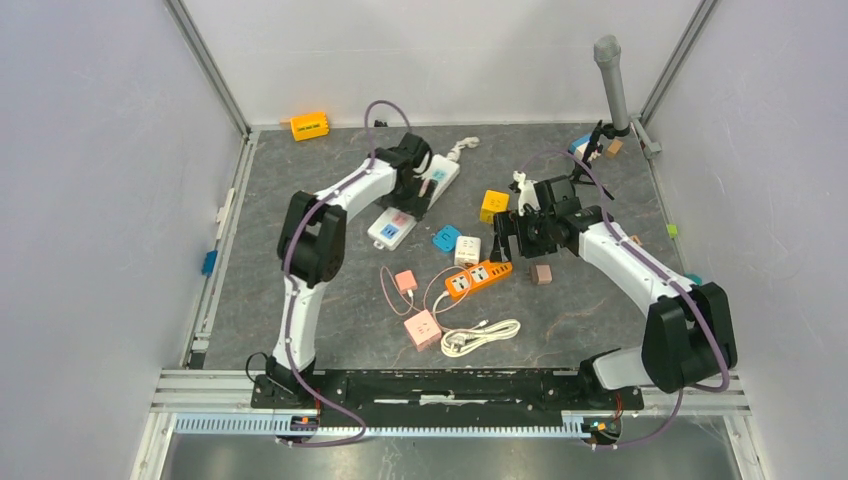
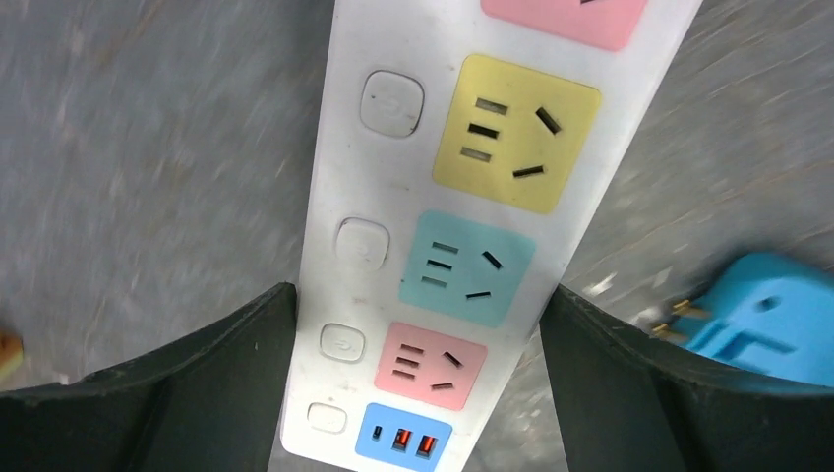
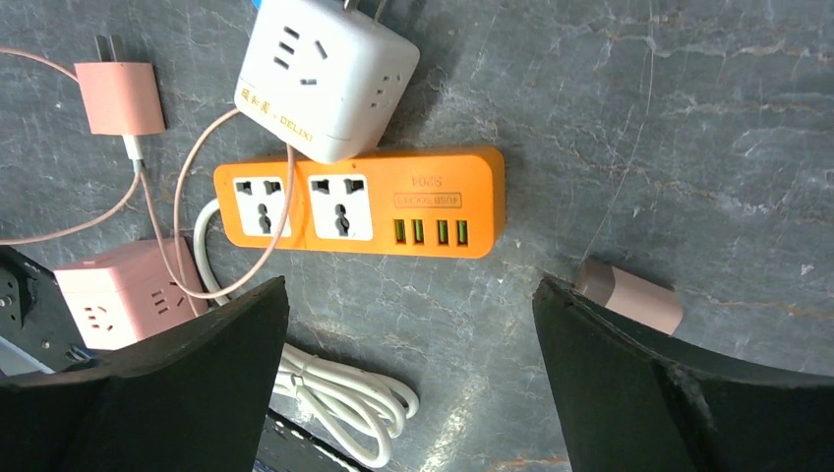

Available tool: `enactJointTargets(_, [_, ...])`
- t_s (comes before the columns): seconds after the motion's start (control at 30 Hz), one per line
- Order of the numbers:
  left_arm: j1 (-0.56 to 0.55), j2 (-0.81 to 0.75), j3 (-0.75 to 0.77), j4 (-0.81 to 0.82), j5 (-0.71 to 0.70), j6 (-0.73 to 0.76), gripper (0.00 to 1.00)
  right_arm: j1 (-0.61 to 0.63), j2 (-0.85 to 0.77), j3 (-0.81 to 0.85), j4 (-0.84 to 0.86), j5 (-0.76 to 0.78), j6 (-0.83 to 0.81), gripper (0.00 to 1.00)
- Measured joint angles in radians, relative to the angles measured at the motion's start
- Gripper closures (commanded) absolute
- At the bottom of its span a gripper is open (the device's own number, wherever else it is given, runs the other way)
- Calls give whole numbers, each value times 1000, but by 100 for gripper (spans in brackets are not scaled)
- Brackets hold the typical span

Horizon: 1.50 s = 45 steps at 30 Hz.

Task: Insert the plug
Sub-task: Move the socket to the center of the board, then pick up the plug from the center of the board.

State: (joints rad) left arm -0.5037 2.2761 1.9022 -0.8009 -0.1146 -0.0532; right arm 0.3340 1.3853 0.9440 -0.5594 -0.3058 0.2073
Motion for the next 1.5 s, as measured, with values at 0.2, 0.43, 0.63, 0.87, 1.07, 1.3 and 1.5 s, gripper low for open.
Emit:
enactJointTargets(0.2, [34,-227,-355,31,-42,-130,38,2,45,61,-19,0,-13,2])
enactJointTargets(0.43, [20,-494,-705,34,-31,-340,39,29,103,123,-56,32,-25,2])
enactJointTargets(0.63, [6,-676,-882,29,-23,-478,23,77,152,151,-72,74,-24,2])
enactJointTargets(0.87, [4,-826,-943,31,-14,-516,0,153,230,229,-101,155,4,2])
enactJointTargets(1.07, [4,-855,-938,29,-16,-518,0,189,290,284,-93,180,59,2])
enactJointTargets(1.3, [4,-890,-938,24,-14,-518,0,198,391,333,-60,194,154,2])
enactJointTargets(1.5, [4,-943,-938,19,-14,-518,0,216,461,379,-51,212,224,2])
